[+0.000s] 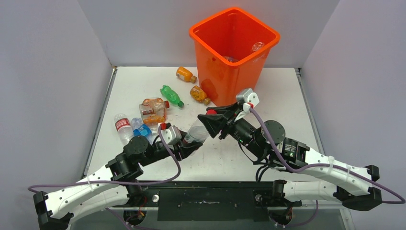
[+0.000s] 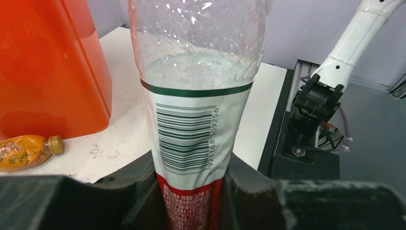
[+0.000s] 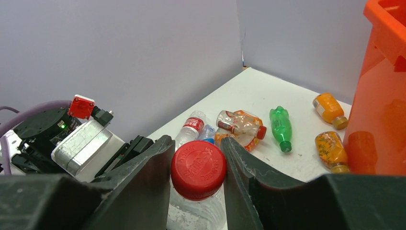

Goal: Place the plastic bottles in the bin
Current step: Place the plastic bottle in the trash bin.

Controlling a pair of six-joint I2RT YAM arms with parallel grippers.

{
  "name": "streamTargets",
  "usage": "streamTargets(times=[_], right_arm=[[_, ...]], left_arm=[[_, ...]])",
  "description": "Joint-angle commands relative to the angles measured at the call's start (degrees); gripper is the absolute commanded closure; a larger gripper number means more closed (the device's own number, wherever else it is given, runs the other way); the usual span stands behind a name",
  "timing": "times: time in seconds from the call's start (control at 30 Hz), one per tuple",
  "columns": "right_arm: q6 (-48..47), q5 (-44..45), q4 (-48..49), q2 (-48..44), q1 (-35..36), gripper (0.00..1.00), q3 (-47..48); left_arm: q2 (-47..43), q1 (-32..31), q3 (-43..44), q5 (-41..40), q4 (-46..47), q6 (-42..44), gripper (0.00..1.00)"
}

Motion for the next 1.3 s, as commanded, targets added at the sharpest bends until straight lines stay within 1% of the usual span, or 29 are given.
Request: streamTargets(times=[0.0,0.07,0.1,0.13,0.27,0.33,0.4,0.5,0.63,0.7,0.73,0.77,0.8,0.87,0.9,0.97,1.07,1.27], right_arm=[[-0.7,0.8,-1.2,0.1,-0.2,0.93,3.1],[-0.9,0.7,-2.1,0.6,-0.1,0.95,4.3],[-1.3,1.0,-2.7,0.8,-0.1,0.95,5.4],[-1.9,1.6,-3.3,1.1,-0.2,0.95,6.8],[-7.5,6.3,-5.3,3.1,-0.2,0.95,16.5],[-11.6,10.3,-2.8,4.0,-0.2,0.95,21.2],[-17.0,14.2,5.1,4.0,-0.2,0.95,23.1],[-28.3,19.1,21.5,4.1,-0.2,0.95,23.0],[-45.4,24.0,41.4,9.7,-0.5,0.95,24.3],[-51.9,26.2,45.9,14.9,-3.2,0.95,27.8],[-51.8,26.3,45.9,17.1,-6.6,0.95,29.8],[-48.2,25.5,43.4,19.2,-10.7,0.95,32.0],[-43.1,24.2,38.3,21.1,-16.1,0.95,34.5],[-27.6,20.1,28.1,24.2,-27.6,0.95,38.4],[-20.7,17.3,24.9,25.8,-33.3,0.95,39.9],[-9.9,11.8,23.2,28.9,-41.4,0.95,41.1],[-2.7,6.6,24.3,34.3,-47.0,0.95,43.5],[4.9,1.0,24.6,46.6,-52.9,0.95,51.5]], left_arm=[[-1.4,0.1,0.1,0.8,4.1,0.6,0.67],[-1.7,0.0,-0.2,0.7,4.4,0.8,0.29],[-2.0,0.0,-0.5,0.2,4.7,0.9,0.06],[-2.4,0.0,-0.8,-0.4,5.2,0.9,0.03],[-4.6,0.0,-2.5,-4.6,7.0,1.5,0.04],[-5.9,0.0,-3.3,-6.5,7.7,2.2,0.04],[-7.0,-0.1,-4.1,-7.5,8.3,2.8,0.04],[-8.0,-0.2,-5.0,-10.6,8.7,3.3,0.04],[-7.8,-0.9,-5.4,-12.6,8.8,5.5,0.04],[-7.5,-1.2,-5.5,-13.1,8.6,6.1,0.04],[-7.3,-1.3,-5.4,-13.2,8.5,6.4,0.04],[-7.1,-1.4,-5.4,-13.6,8.4,6.5,0.04],[-6.9,-1.5,-5.3,-13.9,8.3,6.6,0.04],[-6.6,-1.4,-5.1,-14.7,7.8,6.9,0.04],[-6.6,-1.5,-5.0,-15.1,7.6,7.0,0.04],[-6.6,-1.6,-5.0,-15.8,7.3,7.4,0.04],[-6.6,-2.0,-5.1,-16.8,7.1,7.9,0.04],[-6.3,-2.2,-5.1,-17.1,6.5,8.7,0.04]])
